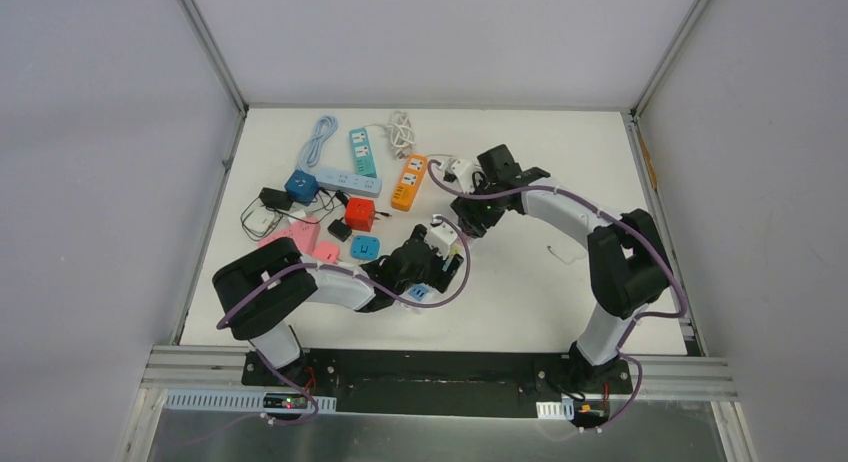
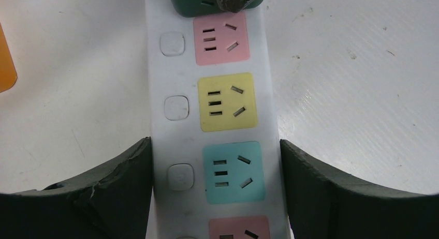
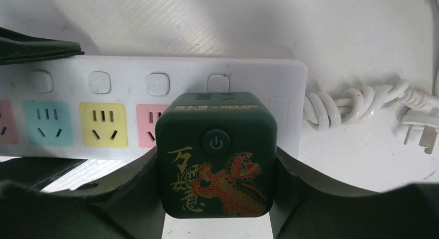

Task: Pull the plug off the socket
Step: Remove the plug from the socket.

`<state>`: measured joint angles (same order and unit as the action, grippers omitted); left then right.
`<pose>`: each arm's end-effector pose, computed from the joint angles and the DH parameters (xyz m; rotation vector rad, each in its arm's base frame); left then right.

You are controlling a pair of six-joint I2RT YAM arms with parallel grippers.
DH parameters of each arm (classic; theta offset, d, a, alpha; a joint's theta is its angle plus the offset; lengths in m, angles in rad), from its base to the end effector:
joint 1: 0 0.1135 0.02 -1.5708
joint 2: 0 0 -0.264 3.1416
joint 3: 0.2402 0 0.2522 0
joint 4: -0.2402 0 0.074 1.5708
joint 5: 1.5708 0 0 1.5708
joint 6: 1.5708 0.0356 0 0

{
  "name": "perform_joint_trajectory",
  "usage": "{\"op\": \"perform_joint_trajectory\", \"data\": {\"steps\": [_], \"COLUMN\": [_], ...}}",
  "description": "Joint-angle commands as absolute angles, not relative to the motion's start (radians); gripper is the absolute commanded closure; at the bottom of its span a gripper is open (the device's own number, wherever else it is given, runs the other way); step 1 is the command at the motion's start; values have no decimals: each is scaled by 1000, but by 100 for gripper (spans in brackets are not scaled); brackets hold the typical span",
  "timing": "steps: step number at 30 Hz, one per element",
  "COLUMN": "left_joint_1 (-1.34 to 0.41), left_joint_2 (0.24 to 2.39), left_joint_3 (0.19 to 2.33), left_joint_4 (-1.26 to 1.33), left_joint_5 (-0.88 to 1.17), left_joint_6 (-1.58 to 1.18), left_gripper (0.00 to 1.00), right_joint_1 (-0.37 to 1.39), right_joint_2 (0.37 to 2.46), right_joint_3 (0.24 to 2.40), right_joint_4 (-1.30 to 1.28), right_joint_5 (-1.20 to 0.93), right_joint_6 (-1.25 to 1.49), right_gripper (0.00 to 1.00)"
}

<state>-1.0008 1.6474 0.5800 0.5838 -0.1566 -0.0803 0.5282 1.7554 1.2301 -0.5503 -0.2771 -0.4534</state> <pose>0.1706 -0.2560 0.1403 0.8375 1.9118 -0.5081 0.3077 0.1908 0.2068 -1.3220 2.2770 0.3915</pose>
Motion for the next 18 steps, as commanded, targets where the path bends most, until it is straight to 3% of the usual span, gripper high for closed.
{"op": "perform_joint_trajectory", "data": {"steps": [1,6,12,18], "left_joint_1": [-976,-970,-967,-965], "left_joint_2": [1732,1744,1760,1761], "left_joint_3": [574,581,585,579], "left_joint_4": [467,465,467,473], "left_joint_5": [-49,-42,-35,-32], "left_joint_6": [-180,-183,-186,-189], "left_gripper": [100,100,100,100], "right_joint_1": [659,691,605,575], "right_joint_2": [1725,1721,1729,1722], "right_joint_3": [1213,1204,1234,1240], "right_joint_4": [-659,-632,-700,-719], "right_joint_5": [-281,-138,-409,-468], "right_joint_6": [-414,-433,-398,-390], "right_gripper": [100,100,100,100]}}
